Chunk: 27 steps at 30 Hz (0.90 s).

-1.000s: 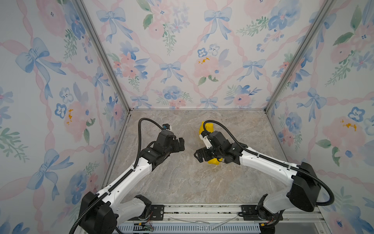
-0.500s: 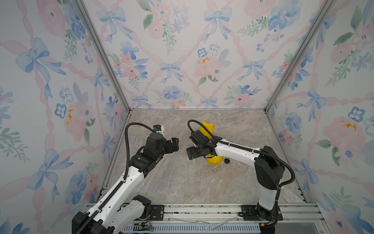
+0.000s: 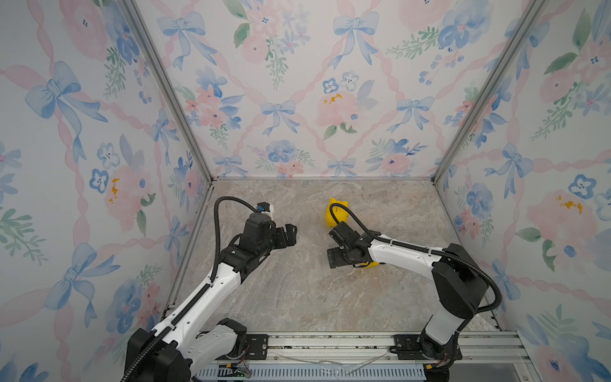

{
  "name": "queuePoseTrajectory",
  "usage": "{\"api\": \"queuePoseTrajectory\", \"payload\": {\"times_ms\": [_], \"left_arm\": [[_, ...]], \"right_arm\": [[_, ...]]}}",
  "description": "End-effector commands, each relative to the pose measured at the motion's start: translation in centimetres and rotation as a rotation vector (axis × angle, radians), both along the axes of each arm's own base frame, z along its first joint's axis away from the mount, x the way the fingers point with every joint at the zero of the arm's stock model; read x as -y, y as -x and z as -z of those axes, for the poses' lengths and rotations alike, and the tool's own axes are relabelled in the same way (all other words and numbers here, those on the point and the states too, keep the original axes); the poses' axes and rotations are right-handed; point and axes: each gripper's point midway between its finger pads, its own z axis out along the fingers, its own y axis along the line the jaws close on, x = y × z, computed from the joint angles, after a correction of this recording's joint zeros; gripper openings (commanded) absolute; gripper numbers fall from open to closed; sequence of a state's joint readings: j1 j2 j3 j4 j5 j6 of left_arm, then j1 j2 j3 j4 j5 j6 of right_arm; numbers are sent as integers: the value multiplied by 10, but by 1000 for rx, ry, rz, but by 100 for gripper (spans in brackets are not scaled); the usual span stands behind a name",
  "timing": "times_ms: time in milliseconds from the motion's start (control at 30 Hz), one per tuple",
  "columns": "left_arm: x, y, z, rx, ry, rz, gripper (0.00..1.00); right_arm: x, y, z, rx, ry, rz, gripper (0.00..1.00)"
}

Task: Open piggy banks
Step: Move the piggy bank to the center of the board.

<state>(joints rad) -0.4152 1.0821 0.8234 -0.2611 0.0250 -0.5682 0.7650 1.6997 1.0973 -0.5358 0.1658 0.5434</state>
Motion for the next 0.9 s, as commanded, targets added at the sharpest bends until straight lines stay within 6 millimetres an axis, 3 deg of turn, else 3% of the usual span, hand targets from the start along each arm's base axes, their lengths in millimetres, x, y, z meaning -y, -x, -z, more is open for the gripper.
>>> {"api": "queuePoseTrajectory", "payload": {"times_ms": [0,100,200,500,667,867], "left_arm": [[10,-6,-10,19,29,37,98],[15,-7,-5,7,32,46,98],[19,-8,-2,-1,30,51,98],[30,-5,7,-8,10,89,98],[34,4,2,17,8,122,98],[33,20,-5,47,34,170,98]], "right_arm": [[27,-3,-4,24,-16,71,96],[46,-5,-1,20,-29,94,96],[50,-8,-3,27,-64,66,96],[14,-26,-46,109,-253,-47,96],[6,-62,-82,156,-371,-40,96],[9,-125,-98,177,-446,-5,96]]}}
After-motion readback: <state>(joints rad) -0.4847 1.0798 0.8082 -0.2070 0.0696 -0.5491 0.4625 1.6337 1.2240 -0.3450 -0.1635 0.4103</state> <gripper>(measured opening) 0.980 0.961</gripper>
